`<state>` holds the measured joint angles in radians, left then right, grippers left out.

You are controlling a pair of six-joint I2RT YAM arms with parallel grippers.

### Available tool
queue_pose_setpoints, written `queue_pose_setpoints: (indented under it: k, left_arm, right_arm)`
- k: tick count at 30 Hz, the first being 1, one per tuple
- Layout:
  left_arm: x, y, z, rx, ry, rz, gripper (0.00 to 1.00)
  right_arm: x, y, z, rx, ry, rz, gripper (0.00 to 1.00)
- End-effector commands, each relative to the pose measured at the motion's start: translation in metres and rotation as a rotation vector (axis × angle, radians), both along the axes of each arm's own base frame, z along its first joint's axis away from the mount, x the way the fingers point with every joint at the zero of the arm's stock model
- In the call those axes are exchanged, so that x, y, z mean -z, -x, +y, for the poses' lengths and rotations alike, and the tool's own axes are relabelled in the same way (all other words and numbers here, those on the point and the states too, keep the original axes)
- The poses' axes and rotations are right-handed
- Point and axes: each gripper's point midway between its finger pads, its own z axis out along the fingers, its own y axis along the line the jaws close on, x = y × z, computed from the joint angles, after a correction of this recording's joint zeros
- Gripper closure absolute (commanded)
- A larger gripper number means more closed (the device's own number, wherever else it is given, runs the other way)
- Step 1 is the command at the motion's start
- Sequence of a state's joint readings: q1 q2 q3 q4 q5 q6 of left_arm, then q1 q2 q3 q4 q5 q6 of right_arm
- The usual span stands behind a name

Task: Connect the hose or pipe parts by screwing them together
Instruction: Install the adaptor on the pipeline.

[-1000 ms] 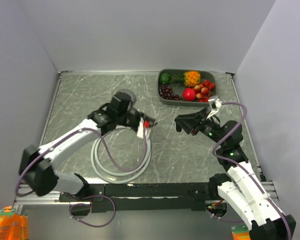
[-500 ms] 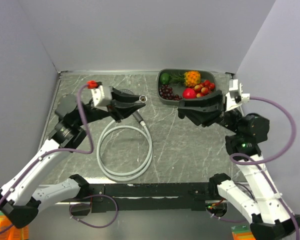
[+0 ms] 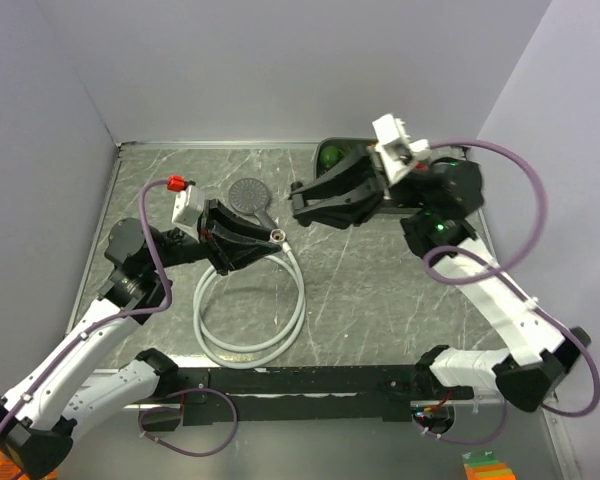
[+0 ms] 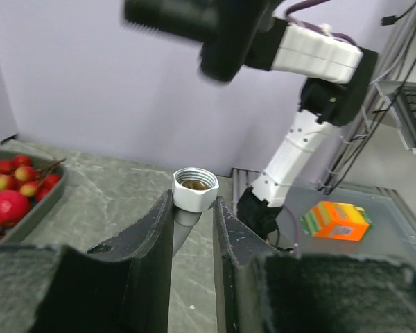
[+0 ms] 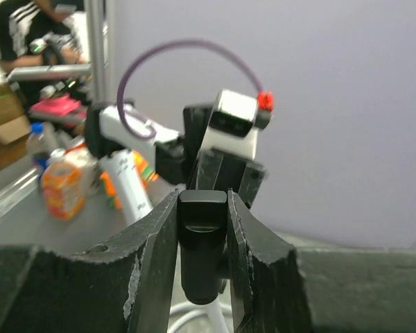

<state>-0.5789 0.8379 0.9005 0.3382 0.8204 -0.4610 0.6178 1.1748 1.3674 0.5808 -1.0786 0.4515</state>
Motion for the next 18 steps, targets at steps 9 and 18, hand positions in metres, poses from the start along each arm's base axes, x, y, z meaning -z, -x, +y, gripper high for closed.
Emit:
queue_pose_setpoints:
  k: [9,18]
  left_arm:
    - [-0.018,0.026,0.006,0.107,0.080,-0.093,0.99]
    - [-0.018,0.028,0.018,0.042,0.142,-0.217,0.99]
  right_arm:
    - [-0.013,0.028,0.010,-0.239,-0.037,-0.134,1.00]
    - [-0.027,0.024,0.006,-0.247,-0.215,-0.053,1.00]
